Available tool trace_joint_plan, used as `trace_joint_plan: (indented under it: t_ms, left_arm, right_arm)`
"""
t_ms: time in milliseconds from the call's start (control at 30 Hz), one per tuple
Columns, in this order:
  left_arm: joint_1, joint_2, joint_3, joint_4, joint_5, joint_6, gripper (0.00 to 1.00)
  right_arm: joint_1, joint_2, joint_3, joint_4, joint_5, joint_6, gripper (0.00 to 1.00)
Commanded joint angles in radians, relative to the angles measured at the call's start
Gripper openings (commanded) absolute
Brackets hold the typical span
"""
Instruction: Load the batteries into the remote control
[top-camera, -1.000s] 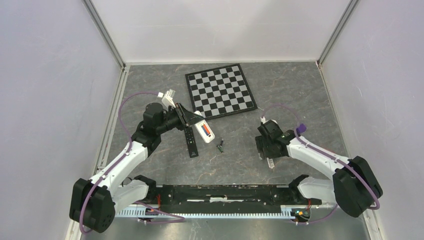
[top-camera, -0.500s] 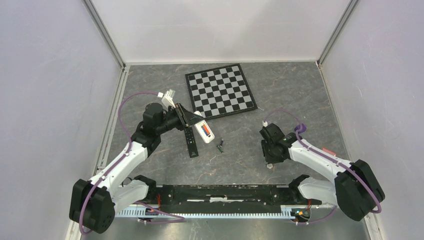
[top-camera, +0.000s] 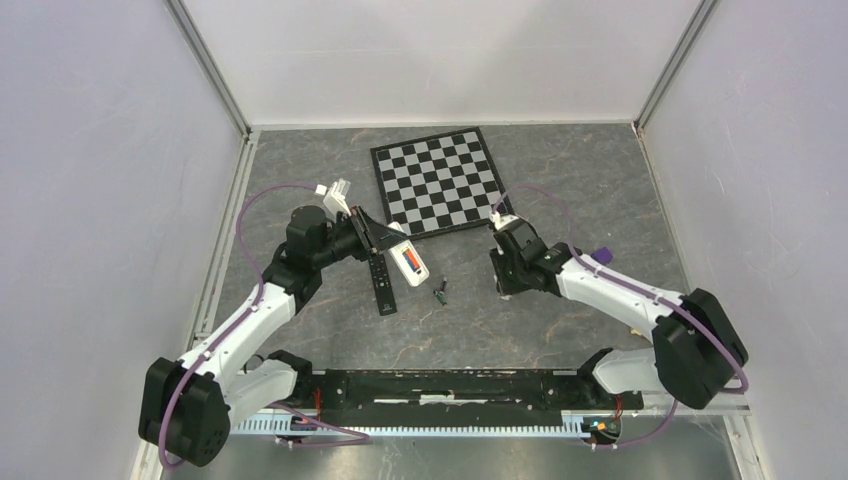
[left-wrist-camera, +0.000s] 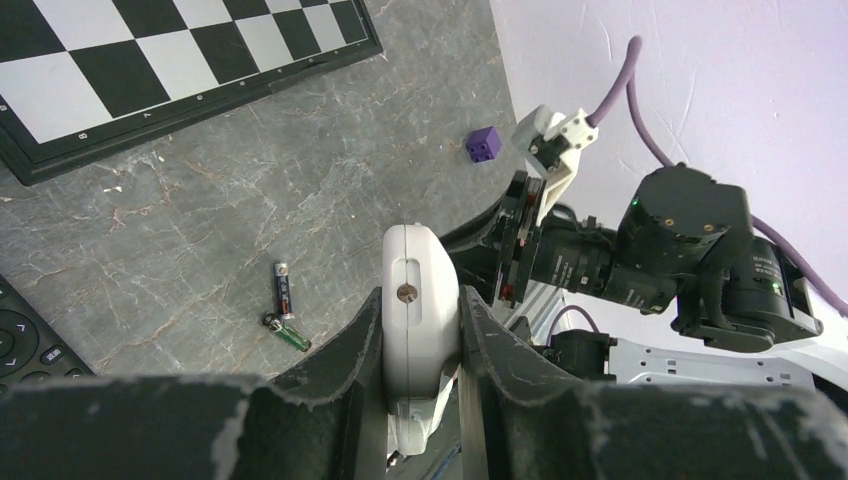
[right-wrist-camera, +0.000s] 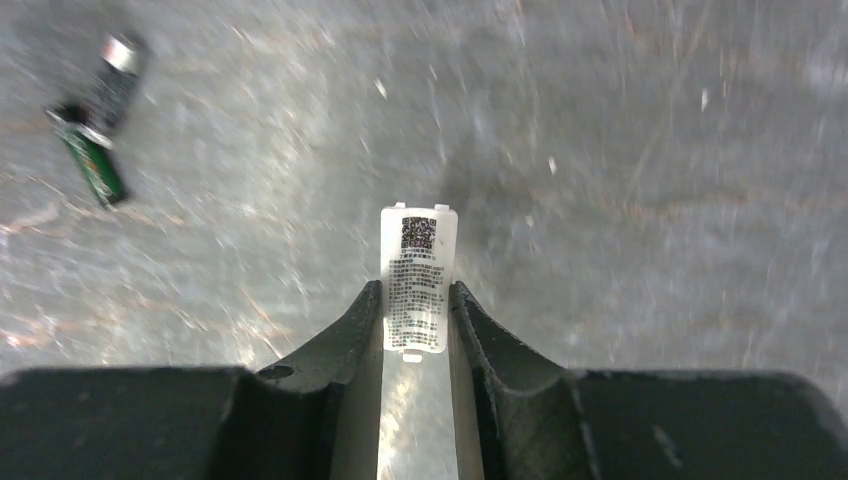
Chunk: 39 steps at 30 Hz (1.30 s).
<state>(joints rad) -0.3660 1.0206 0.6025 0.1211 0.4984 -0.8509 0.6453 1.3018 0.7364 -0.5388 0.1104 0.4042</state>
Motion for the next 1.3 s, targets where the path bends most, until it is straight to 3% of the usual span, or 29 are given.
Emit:
trace_joint_plan:
  t_ms: [0,333,533,667,800,1267]
  left_arm:
    - [0.006,-0.012,0.018,0.028,-0.010,0.025,0.02]
    - [0.006,0.015,0.028,0.031,-0.008,0.016,0.02]
    - [0.006,0.021,0.025,0.038,-0.004,0.010,0.02]
    - [0.006,0.022,0.024,0.038,-0.006,0.010,0.02]
    - [0.007,0.024,0.025,0.038,-0.006,0.010,0.02]
    - [0.006,0.025,0.022,0.044,0.005,0.010,0.02]
  right_arm:
    - [0.011,0.062,0.058,0.156,-0.018,-0.095,0.28]
    - [0.016,0.159,0.046,0.201,-0.043,-0.116,0.36]
    - [0.018,0.175,0.035,0.199,-0.027,-0.122,0.62]
    - [0.017,0.156,0.021,0.200,-0.022,-0.139,0.68]
    - [0.019,0.149,0.005,0.198,-0.032,-0.169,0.64]
    - [0.019,0.186,0.000,0.199,-0.038,-0.138,0.31]
